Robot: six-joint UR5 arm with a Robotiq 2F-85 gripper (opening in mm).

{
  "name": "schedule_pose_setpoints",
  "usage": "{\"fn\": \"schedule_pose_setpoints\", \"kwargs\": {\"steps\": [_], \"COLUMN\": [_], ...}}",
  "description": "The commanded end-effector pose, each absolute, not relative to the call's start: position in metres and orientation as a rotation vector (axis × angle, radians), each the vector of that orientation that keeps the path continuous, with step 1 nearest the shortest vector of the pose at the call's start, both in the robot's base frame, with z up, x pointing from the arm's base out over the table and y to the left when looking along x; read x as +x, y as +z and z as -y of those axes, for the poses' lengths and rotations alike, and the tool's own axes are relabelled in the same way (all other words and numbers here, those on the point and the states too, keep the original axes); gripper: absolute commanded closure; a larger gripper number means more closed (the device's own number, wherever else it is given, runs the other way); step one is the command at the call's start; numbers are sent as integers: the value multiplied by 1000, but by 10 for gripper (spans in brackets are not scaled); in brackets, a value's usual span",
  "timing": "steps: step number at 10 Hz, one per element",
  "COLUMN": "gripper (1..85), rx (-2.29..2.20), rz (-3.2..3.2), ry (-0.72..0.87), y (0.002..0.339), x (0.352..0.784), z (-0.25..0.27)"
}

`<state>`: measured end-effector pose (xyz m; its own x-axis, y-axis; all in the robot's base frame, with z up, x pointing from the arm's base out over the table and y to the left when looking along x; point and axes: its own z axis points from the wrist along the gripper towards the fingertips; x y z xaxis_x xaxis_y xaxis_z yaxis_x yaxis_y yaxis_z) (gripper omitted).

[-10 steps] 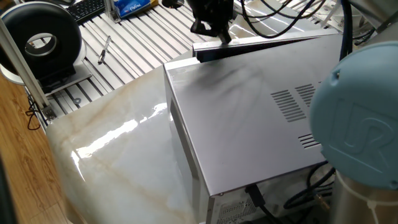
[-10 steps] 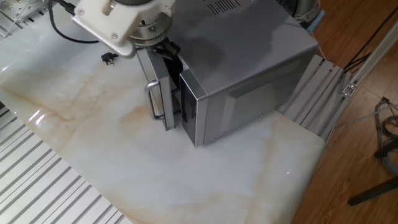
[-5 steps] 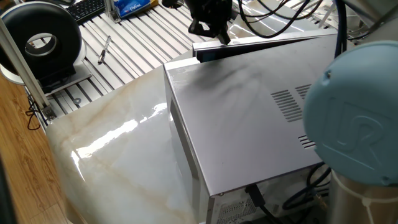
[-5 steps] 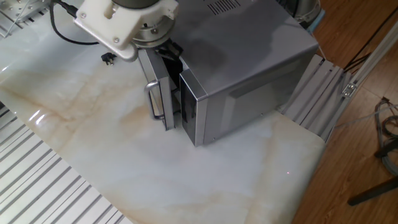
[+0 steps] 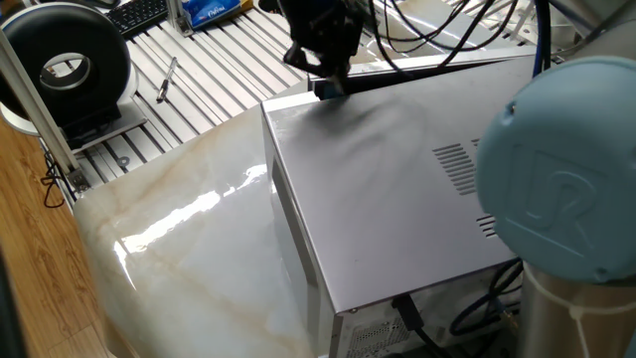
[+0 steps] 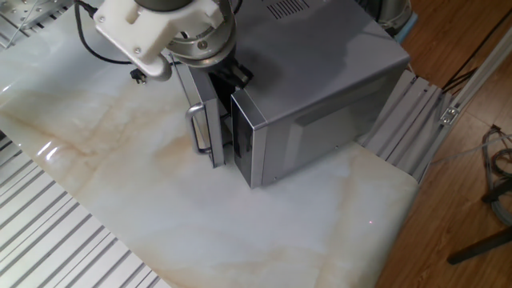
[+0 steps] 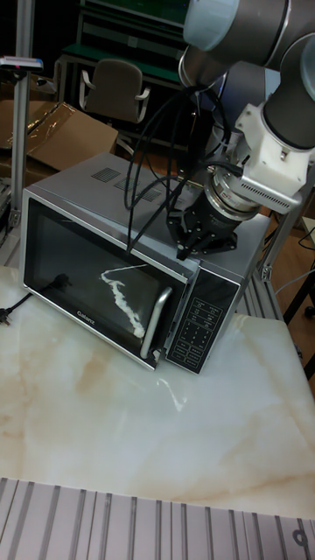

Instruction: Open the microwave door

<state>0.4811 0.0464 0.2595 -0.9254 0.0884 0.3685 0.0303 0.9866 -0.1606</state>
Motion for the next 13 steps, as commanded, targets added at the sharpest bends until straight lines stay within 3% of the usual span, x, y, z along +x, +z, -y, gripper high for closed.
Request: {"fn": "schedule_pose_setpoints", "kwargs": {"steps": [1,4,13], "gripper": [840,840,840], "rx": [-81,68,630], "rz": [2816,2925,2971], "ry": [79,140,605], "y": [251,238,247], "x": [496,527,586], "z": [-68,-48,41]}}
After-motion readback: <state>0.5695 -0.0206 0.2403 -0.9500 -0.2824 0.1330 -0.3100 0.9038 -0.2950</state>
